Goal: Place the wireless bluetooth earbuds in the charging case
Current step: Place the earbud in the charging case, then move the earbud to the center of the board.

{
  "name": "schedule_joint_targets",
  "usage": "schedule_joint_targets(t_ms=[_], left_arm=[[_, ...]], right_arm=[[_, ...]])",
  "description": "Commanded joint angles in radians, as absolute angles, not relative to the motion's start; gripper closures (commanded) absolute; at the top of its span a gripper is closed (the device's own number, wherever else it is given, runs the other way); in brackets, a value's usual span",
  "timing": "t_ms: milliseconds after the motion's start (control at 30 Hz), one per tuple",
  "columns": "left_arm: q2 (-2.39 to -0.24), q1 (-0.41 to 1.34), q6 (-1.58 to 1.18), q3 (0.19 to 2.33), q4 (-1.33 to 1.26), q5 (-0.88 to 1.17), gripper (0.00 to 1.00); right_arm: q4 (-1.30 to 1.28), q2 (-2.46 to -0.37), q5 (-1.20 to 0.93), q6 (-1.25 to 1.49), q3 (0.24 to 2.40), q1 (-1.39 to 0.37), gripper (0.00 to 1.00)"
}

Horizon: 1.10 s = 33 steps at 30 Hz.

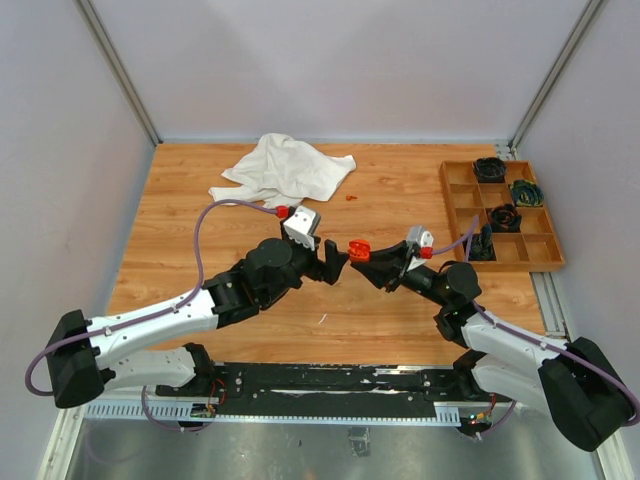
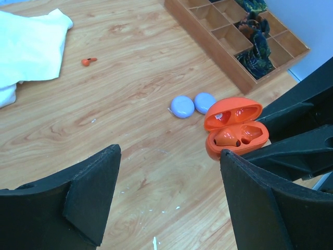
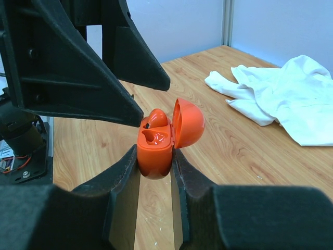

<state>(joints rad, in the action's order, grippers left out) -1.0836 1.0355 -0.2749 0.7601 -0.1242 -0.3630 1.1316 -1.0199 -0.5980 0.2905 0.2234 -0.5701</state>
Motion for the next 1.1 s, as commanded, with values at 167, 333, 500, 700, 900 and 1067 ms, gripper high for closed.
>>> schedule_joint_targets(t_ms=[167, 333, 500, 700, 900, 1067], left_arm=[[-1.047, 1.003, -0.305, 0.725, -0.159, -0.315, 0.18], [-1.000, 0.948, -0.307, 0.679, -0.212, -0.190, 0.18], [-0.972, 0.882, -0.328, 0.604, -0.335, -0.008, 0.18], [-1.024, 0.781, -0.388, 0.563, -0.443, 0.104, 0.19], [-1.219, 0.692, -0.375, 0.680, -0.433, 0.095, 0.19], [-1.446, 0.627, -0.358, 0.839, -0.438, 0.094, 0.20]], right_arm=[[1.154, -1.003, -0.605, 0.278, 0.253, -0.558, 0.99], [1.138, -1.005, -0.601, 0.273, 0.254, -0.549, 0.99], [1.134, -1.020, -0.640, 0.291, 0.267, -0.531, 0.99], [1.080, -0.998, -0.604, 0.289, 0.263, -0.508, 0.99], [0.890, -0.893, -0.514, 0.201, 0.256, -0.499, 0.99], [0.814, -0.838, -0.455, 0.147, 0.243, -0.499, 0.99]])
